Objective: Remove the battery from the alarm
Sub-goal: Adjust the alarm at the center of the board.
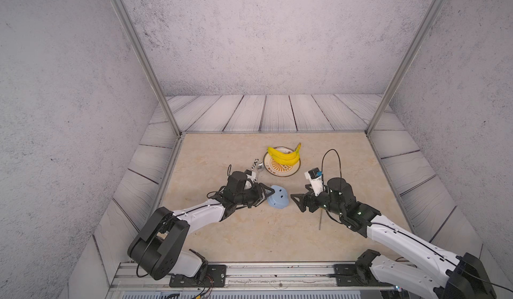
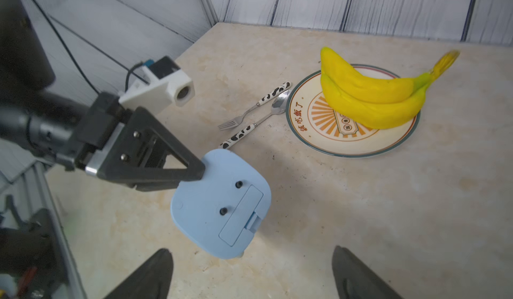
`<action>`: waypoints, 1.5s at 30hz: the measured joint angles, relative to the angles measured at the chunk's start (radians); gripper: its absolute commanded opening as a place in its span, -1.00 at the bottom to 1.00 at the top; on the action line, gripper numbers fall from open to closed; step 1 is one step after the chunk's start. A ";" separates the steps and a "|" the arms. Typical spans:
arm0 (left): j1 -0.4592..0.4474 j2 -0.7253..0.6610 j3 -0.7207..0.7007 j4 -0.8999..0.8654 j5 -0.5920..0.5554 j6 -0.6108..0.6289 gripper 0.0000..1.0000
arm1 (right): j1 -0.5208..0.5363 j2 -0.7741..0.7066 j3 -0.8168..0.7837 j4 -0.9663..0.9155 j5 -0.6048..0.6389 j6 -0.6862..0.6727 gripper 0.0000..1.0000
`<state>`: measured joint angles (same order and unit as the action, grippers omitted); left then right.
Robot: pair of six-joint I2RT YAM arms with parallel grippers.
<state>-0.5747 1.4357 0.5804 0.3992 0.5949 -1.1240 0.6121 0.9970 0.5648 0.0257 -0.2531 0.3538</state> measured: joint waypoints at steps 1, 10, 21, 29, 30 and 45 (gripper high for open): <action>0.002 0.011 -0.014 0.028 0.013 0.011 -0.73 | -0.017 0.006 -0.016 0.029 -0.034 0.058 0.89; 0.019 0.171 -0.097 0.289 0.106 0.016 -0.74 | -0.068 0.209 -0.186 0.436 -0.184 0.568 0.92; 0.040 0.241 -0.166 0.466 0.128 -0.020 -0.78 | -0.056 0.470 -0.201 0.731 -0.246 0.790 0.86; 0.045 0.241 -0.170 0.473 0.127 -0.022 -0.79 | -0.020 0.474 -0.195 0.725 -0.241 0.796 0.86; 0.045 0.241 -0.170 0.473 0.127 -0.022 -0.79 | -0.017 0.473 -0.195 0.719 -0.240 0.795 0.86; 0.045 0.243 -0.170 0.476 0.126 -0.025 -0.79 | 0.008 0.471 -0.163 0.674 -0.233 0.783 0.84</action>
<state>-0.5301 1.6791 0.4103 0.8749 0.7204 -1.1488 0.6205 1.4681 0.4023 0.6998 -0.4866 1.1366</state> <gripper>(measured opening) 0.453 0.921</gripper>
